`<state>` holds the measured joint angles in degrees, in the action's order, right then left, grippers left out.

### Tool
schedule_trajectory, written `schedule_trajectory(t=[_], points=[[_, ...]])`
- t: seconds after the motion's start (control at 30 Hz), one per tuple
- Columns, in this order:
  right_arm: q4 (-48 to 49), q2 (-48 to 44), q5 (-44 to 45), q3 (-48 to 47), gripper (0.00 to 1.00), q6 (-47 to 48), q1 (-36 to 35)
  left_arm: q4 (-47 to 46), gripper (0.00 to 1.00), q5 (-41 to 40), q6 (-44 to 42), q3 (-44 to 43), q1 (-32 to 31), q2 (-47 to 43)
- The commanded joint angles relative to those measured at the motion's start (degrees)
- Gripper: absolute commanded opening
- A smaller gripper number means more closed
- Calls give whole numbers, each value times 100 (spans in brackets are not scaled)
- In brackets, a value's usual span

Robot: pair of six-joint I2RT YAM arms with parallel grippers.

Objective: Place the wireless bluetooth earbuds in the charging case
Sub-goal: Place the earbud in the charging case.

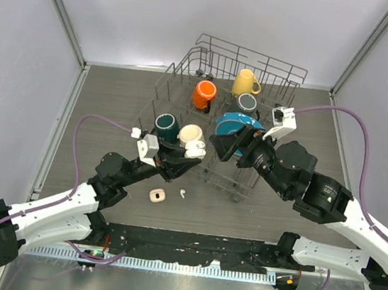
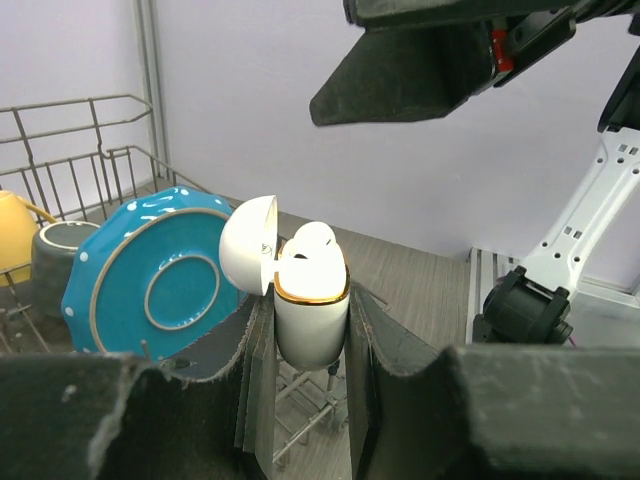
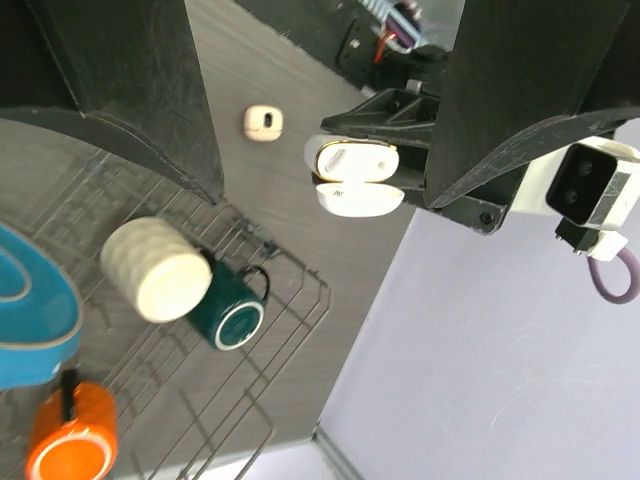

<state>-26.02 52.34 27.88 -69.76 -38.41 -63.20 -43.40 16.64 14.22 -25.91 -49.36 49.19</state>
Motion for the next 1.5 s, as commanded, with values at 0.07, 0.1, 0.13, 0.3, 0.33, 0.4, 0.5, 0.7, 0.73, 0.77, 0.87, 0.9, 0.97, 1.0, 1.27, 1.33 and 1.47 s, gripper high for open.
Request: schedule_trajectory(t=[0.07, 0.1, 0.13, 0.3, 0.33, 0.4, 0.5, 0.7, 0.73, 0.77, 0.87, 0.9, 0.97, 1.0, 1.27, 1.33, 1.47], points=[[-140, 250, -1749, -56, 87, -983, 519, -573, 0, 164, -191, -28, 23, -129], [-62, 312, -1942, -47, 87, -993, 571, -582, 0, 172, -209, -19, 23, -120], [9, 338, -2231, -3, 87, -1019, 598, -591, 0, 173, -218, -19, 15, -129], [571, 409, -2926, 322, 87, -1229, 712, -582, 0, 190, -314, 25, 23, -208], [607, 435, -3007, 383, 87, -1247, 730, -582, 0, 190, -332, 33, 15, -217], [703, 488, -3121, 471, 86, -1309, 774, -582, 0, 199, -341, 34, 15, -243], [879, 514, -3288, 585, 85, -1379, 818, -582, 0, 225, -349, 34, 23, -269], [1151, 593, -3525, 770, 75, -1467, 941, -582, 0, 339, -358, -2, 23, -261], [1221, 576, -3570, 797, 73, -1493, 985, -582, 0, 348, -358, -2, 15, -252], [1266, 593, -3605, 823, 71, -1546, 1002, -582, 0, 366, -358, -2, 15, -235], [1380, 593, -3737, 894, 60, -1590, 1064, -582, 0, 383, -367, -2, 23, -243], [1424, 585, -3772, 902, 54, -1590, 1081, -582, 0, 383, -367, 7, 23, -243], [1477, 611, -3938, 911, 44, -1599, 1090, -582, 0, 366, -367, 7, 23, -243], [1547, 628, -4026, 920, 41, -1590, 1090, -582, 0, 357, -367, 16, 15, -234], [1811, 936, -4624, 964, 18, -1643, 1090, -617, 3, 313, -323, 7, 23, -208], [1872, 971, -4651, 981, 15, -1669, 1090, -617, 4, 287, -306, -2, 15, -208], [1908, 989, -4686, 982, 13, -1696, 1099, -617, 5, 199, -270, 7, 15, -217]])
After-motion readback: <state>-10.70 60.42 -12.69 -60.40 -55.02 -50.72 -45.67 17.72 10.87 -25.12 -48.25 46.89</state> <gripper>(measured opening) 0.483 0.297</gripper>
